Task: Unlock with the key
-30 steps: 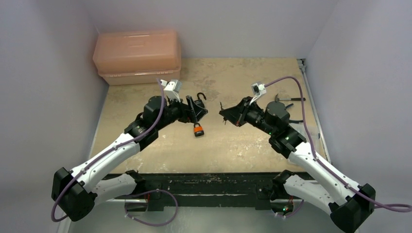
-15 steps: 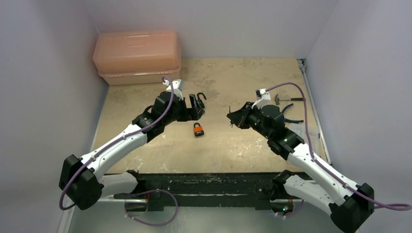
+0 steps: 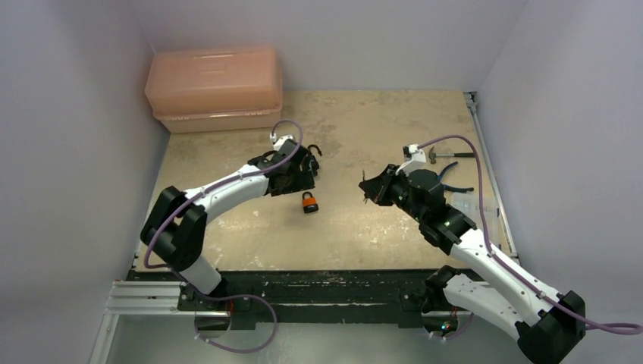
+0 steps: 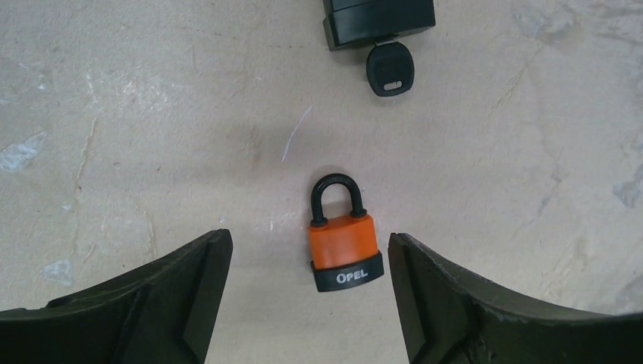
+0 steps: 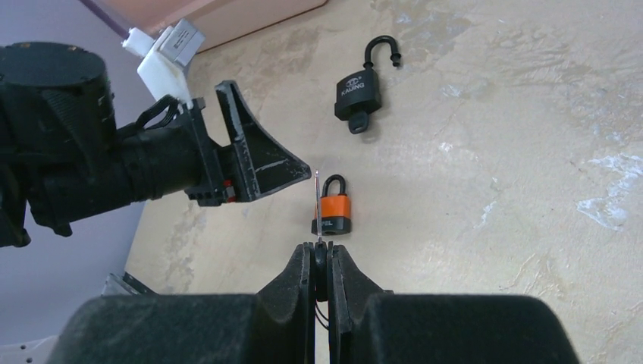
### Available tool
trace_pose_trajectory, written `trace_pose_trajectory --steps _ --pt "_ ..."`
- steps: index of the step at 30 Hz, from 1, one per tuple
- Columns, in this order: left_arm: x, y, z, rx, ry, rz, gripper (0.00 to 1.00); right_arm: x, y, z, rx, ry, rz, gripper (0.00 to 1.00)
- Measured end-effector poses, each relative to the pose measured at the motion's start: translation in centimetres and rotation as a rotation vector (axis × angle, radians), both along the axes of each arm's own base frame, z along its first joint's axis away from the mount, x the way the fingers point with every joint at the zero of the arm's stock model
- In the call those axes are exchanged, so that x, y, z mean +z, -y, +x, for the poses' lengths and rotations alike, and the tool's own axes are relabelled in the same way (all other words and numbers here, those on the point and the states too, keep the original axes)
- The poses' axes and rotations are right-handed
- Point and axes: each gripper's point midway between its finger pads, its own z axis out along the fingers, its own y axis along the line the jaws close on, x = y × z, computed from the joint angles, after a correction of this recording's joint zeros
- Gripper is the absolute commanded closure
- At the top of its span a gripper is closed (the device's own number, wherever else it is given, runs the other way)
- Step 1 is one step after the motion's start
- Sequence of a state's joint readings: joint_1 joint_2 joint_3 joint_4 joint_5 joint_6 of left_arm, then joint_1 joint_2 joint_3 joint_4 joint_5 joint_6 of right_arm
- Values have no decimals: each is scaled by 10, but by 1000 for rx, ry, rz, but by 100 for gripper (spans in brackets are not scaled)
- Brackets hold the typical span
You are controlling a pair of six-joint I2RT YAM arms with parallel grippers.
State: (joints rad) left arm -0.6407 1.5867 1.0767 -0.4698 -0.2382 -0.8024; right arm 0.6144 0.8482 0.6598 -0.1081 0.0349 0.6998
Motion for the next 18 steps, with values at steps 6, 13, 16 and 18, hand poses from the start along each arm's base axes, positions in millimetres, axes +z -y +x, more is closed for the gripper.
trace_pose_trajectory --steps 6,13,16,18 --pt "-19 12 9 39 -56 54 26 -6 2 -2 -5 -10 -10 100" --pt "-49 18 -1 45 -137 126 26 -5 4 -1 -10 -4 -12 100" --pt "-55 22 -2 43 -159 147 26 -6 5 0 -20 -2 -16 100" --pt "-58 26 -1 39 -163 155 28 -6 6 0 -23 -1 -20 100"
